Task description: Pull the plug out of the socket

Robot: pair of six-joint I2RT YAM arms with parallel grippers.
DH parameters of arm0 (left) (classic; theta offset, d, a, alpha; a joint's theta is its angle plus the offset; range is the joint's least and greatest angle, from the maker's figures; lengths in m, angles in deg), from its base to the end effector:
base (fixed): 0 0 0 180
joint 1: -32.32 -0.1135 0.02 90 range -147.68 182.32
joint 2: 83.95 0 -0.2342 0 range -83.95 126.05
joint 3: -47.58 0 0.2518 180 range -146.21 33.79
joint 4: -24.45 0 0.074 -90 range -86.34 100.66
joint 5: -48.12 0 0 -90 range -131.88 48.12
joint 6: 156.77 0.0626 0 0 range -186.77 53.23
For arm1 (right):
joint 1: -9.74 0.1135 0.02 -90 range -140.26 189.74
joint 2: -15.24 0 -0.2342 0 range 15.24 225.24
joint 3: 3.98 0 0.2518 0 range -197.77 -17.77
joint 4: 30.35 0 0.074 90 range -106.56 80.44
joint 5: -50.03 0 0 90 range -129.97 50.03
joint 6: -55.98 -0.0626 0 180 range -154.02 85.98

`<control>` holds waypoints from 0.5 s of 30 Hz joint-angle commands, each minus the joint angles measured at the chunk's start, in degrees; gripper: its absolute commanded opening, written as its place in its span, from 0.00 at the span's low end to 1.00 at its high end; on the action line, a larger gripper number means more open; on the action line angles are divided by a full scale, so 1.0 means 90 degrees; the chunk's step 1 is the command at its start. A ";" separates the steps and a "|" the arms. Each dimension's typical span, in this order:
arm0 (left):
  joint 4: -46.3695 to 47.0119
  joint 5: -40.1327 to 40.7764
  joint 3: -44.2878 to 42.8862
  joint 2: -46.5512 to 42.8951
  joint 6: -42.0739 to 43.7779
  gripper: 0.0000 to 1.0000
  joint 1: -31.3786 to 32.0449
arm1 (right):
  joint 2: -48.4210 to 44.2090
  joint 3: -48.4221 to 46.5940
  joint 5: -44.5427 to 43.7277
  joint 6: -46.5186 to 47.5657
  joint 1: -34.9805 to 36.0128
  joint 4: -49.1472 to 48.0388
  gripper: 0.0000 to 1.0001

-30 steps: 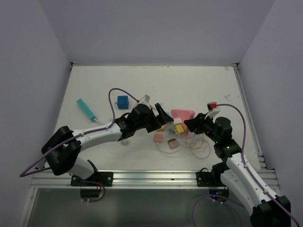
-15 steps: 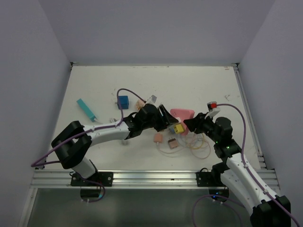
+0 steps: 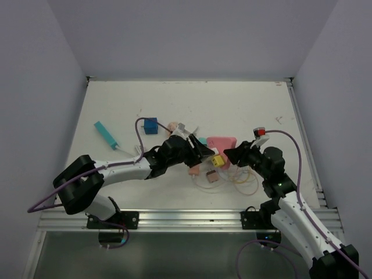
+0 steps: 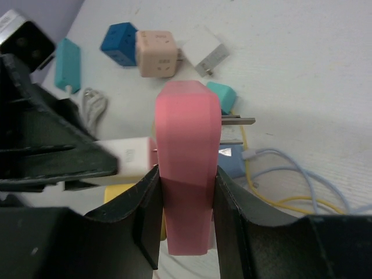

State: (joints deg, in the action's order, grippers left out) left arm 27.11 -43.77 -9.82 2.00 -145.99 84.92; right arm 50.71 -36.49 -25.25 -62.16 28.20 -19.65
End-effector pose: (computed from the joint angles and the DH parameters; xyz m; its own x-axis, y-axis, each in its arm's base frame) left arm 0.2094 -0.2773 0.1671 -0.8473 -0.5083 -0.1541 -0.1087 0.4499 -0.8865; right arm 0.1955 0.0820 0.2046 -0.4524 0.3299 -0.8286 -0.3709 0.7753 0.5112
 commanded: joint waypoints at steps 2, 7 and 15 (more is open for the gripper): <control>-0.0109 0.0025 0.0549 -0.0662 -0.0386 0.00 -0.0014 | -0.0132 0.0058 -0.1889 0.0178 -0.0215 -0.0018 0.00; -0.0177 0.0024 0.0959 -0.1063 -0.0602 0.00 -0.0014 | -0.0132 0.0146 -0.2173 0.0246 -0.0215 0.0041 0.00; -0.1533 0.0931 0.0764 -0.1308 0.0413 0.01 -0.0034 | -0.0132 0.0098 -0.1763 0.0207 -0.0215 -0.0105 0.00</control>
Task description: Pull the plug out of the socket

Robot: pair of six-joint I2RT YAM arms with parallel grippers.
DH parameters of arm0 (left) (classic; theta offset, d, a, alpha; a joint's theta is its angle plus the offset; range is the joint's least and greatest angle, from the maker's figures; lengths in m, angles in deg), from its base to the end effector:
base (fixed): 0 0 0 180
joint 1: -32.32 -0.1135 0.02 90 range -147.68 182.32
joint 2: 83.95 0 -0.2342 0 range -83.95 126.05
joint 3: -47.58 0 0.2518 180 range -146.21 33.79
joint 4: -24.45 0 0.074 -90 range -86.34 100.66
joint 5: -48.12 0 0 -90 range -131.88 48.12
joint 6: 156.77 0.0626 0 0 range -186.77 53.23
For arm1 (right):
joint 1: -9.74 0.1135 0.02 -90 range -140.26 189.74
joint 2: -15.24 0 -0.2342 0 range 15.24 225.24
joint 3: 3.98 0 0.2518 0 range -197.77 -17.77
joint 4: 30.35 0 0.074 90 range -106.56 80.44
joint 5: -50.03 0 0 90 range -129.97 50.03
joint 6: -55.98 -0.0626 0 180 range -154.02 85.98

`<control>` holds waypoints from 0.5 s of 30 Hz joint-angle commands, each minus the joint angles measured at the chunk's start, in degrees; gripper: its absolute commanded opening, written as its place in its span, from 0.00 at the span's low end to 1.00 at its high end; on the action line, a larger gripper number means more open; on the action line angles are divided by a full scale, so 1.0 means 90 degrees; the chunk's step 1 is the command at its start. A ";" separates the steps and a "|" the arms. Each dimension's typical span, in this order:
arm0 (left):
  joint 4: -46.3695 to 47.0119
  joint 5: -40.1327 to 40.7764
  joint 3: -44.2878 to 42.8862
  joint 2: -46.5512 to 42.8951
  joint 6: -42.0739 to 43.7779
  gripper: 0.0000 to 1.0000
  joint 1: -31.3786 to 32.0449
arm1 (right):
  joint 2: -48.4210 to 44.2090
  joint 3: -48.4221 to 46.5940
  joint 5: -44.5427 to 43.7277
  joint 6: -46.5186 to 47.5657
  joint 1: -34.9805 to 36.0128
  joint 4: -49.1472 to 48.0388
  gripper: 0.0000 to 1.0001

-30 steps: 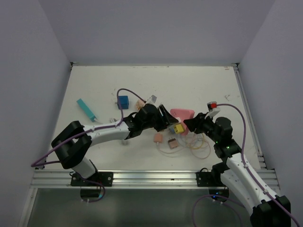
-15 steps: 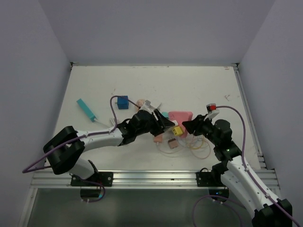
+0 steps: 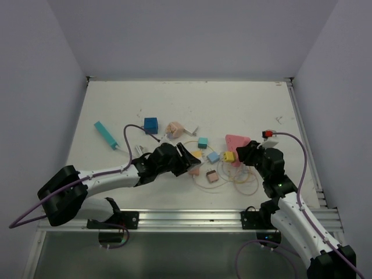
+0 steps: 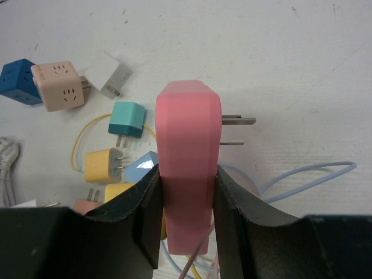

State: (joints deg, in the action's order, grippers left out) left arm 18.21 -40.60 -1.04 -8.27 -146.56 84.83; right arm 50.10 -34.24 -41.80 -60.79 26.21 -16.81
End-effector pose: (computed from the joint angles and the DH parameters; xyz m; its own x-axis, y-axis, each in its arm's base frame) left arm 0.1840 -0.2376 0.1509 -0.8287 -0.5362 -0.1602 -0.1903 0.5392 -0.8204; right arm 0.2006 0.0572 0.1846 -0.3811 0.3568 -0.8529 -0.0925 0.9032 0.4191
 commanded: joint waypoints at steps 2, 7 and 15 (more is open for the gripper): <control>-0.0926 0.1007 -0.0212 -0.0157 0.0769 0.03 -0.0082 | -0.0083 -0.0162 0.0183 0.0054 0.0006 -0.0441 0.00; -0.1327 0.1625 -0.0271 0.0008 0.1452 0.07 -0.0180 | -0.0103 -0.0191 0.0456 0.0034 0.0006 -0.0499 0.00; -0.1376 0.1909 -0.0447 0.0409 0.1785 0.24 -0.0210 | -0.0064 -0.0201 0.0681 -0.0014 0.0006 -0.0616 0.00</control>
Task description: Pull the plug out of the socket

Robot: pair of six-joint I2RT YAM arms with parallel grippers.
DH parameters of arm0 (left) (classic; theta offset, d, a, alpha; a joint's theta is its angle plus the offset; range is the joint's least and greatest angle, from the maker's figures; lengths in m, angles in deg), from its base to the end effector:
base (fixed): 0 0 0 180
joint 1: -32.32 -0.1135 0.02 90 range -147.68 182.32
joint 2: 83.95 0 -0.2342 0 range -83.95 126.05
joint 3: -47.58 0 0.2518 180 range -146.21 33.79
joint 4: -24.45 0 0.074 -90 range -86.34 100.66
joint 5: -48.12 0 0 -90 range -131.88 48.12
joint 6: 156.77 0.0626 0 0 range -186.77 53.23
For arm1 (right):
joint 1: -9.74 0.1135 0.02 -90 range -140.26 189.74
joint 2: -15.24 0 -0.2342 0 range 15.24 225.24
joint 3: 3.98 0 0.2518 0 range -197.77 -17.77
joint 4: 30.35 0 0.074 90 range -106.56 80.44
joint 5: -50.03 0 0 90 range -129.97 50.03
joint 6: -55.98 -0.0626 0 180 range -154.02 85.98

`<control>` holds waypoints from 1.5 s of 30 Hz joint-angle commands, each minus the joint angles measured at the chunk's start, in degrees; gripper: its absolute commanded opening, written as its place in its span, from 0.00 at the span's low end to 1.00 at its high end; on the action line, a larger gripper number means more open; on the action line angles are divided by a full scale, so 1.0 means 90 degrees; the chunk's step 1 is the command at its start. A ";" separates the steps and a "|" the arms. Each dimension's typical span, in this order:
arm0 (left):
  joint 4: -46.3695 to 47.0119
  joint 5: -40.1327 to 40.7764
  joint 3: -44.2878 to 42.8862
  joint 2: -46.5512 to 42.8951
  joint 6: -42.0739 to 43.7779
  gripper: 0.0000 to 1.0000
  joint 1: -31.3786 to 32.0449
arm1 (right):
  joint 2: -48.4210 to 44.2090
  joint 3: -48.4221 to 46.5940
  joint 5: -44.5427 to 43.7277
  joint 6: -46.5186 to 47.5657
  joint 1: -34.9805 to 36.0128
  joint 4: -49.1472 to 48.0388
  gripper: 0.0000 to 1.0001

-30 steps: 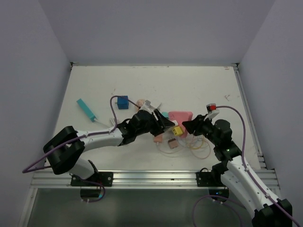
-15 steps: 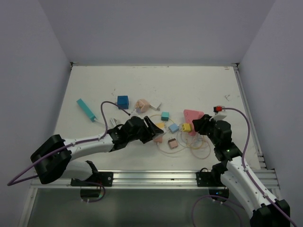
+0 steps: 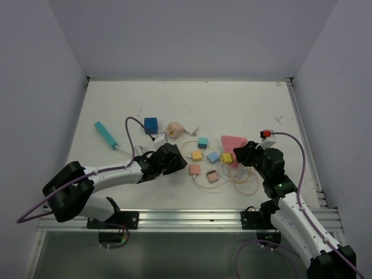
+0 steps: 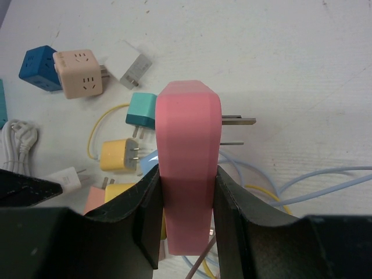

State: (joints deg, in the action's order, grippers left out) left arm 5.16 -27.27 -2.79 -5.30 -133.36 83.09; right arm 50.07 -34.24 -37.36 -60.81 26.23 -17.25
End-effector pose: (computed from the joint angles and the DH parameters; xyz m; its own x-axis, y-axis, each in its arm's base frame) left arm 0.1934 -0.2119 0.1245 -0.7746 -0.4554 -0.4389 -0.1733 0.8202 -0.5452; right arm 0.1995 0.0620 0.1858 -0.4064 0.3493 -0.8443 -0.1591 0.8829 0.4418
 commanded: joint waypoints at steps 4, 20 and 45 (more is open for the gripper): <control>0.0249 0.0281 -0.0203 0.0187 0.0416 0.35 0.0004 | -0.0052 -0.0172 0.0237 -0.0022 0.0004 -0.0578 0.00; 0.0142 0.0027 -0.0105 -0.0223 0.0406 0.95 0.0073 | 0.0105 -0.0191 0.0520 -0.0090 0.0004 -0.0734 0.00; 0.1412 -0.1018 -0.2058 0.0899 -0.0980 0.89 0.0990 | 0.0085 -0.0309 0.1009 -0.0325 0.0013 -0.0959 0.00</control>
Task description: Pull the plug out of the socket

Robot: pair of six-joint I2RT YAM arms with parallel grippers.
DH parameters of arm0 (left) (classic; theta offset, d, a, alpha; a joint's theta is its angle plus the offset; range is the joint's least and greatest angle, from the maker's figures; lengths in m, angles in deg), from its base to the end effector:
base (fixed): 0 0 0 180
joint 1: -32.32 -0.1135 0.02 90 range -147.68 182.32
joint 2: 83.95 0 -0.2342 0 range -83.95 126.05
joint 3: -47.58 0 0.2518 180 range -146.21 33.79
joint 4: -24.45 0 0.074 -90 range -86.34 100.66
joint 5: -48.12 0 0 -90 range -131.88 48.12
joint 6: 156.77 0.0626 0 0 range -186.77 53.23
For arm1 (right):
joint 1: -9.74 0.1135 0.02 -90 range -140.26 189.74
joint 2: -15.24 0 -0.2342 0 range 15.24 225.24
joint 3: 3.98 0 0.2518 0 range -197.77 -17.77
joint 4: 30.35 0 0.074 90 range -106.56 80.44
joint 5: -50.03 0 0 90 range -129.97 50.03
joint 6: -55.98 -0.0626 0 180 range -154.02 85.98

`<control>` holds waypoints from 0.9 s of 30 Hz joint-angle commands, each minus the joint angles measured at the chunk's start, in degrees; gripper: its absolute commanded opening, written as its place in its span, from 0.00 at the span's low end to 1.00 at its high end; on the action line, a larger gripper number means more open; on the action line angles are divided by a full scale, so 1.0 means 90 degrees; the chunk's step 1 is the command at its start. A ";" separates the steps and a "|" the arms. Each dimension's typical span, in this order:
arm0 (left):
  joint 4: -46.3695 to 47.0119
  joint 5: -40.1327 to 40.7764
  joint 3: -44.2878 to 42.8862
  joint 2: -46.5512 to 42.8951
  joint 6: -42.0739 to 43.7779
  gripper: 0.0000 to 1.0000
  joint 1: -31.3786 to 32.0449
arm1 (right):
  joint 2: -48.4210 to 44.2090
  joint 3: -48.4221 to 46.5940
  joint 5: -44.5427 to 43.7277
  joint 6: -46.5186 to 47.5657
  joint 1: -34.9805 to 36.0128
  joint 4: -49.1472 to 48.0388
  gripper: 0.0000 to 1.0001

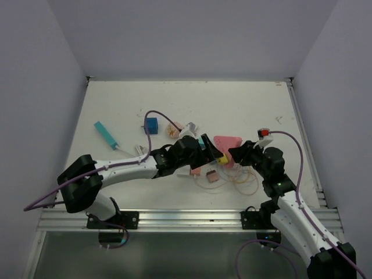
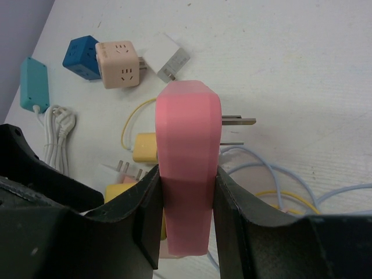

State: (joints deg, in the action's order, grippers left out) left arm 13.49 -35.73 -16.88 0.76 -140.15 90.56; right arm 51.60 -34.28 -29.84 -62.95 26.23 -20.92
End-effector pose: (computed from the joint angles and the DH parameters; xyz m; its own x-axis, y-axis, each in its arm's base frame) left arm 0.1905 -0.2951 0.1890 -0.8418 -0.4501 -0.2978 -0.0334 0.5941 -0.8037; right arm 0.2006 0.0709 0.1895 -0.4379 0.3670 -0.8207 -0.2629 0.8207 0.5073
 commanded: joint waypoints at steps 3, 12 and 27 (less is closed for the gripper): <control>0.0418 0.0010 -0.0775 0.0626 -0.0235 0.84 0.0287 | -0.0085 -0.0304 0.0193 -0.0096 0.0023 -0.0551 0.00; 0.0545 -0.0029 -0.0942 0.1164 -0.0381 0.65 0.0365 | -0.0163 -0.0304 0.0251 -0.0145 0.0023 -0.0560 0.00; 0.0623 -0.0049 -0.0347 0.0736 -0.0712 0.00 0.0492 | -0.0377 -0.0128 -0.0675 -0.0145 0.0023 -0.0170 0.00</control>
State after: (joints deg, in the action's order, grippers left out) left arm 18.32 -35.68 -22.22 10.97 -145.31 93.88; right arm 49.70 -34.26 -30.30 -63.94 26.58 -19.96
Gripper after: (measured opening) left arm 0.330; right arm 0.378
